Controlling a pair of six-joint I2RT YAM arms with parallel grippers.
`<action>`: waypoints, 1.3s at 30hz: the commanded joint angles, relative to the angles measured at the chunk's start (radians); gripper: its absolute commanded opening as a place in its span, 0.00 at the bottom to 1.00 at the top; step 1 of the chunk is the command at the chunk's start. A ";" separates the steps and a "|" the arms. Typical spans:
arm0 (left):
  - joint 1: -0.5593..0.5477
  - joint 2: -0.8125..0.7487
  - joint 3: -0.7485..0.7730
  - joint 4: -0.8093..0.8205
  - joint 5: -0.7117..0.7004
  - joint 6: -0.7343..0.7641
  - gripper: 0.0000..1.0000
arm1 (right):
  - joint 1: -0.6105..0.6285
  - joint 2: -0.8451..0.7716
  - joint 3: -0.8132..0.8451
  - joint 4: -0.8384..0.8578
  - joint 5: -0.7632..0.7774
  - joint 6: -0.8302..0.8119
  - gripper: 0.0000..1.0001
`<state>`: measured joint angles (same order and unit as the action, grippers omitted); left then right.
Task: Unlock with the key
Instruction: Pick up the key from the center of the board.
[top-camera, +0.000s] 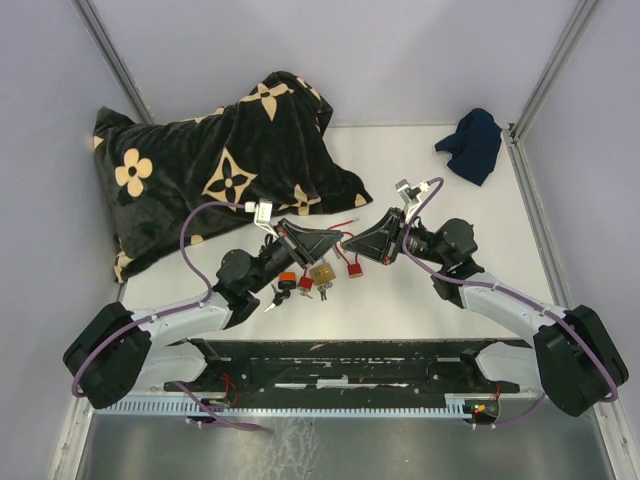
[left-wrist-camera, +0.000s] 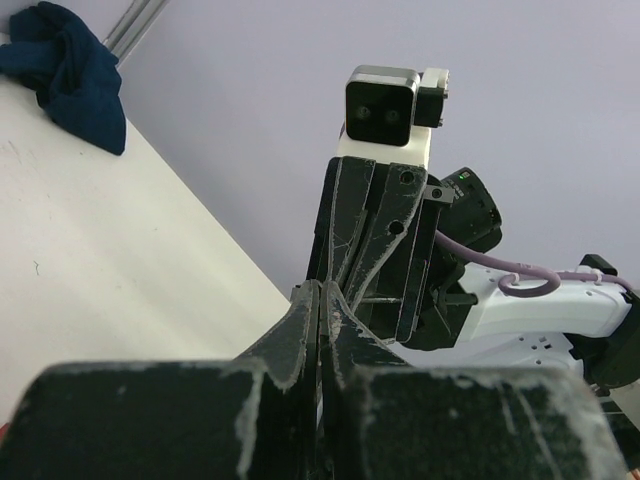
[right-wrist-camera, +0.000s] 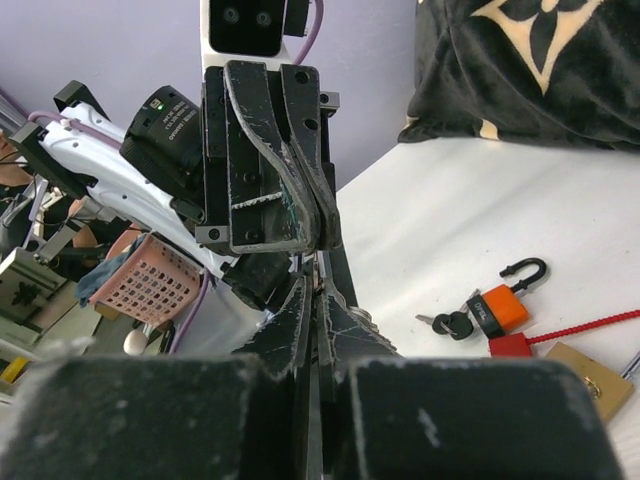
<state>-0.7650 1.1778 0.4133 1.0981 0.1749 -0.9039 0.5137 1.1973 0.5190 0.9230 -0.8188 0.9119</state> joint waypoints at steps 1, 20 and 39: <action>-0.008 0.010 -0.016 0.051 -0.076 -0.024 0.03 | 0.003 -0.020 0.003 0.038 -0.018 -0.011 0.03; -0.006 -0.027 -0.031 0.003 0.000 0.013 0.04 | 0.004 -0.090 0.047 -0.174 -0.049 -0.091 0.02; -0.013 0.035 -0.063 0.175 -0.054 -0.071 0.03 | 0.003 -0.079 0.024 -0.132 0.039 -0.031 0.38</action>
<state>-0.7746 1.2007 0.3550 1.1664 0.1406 -0.9401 0.5148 1.1084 0.5224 0.7109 -0.8032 0.8539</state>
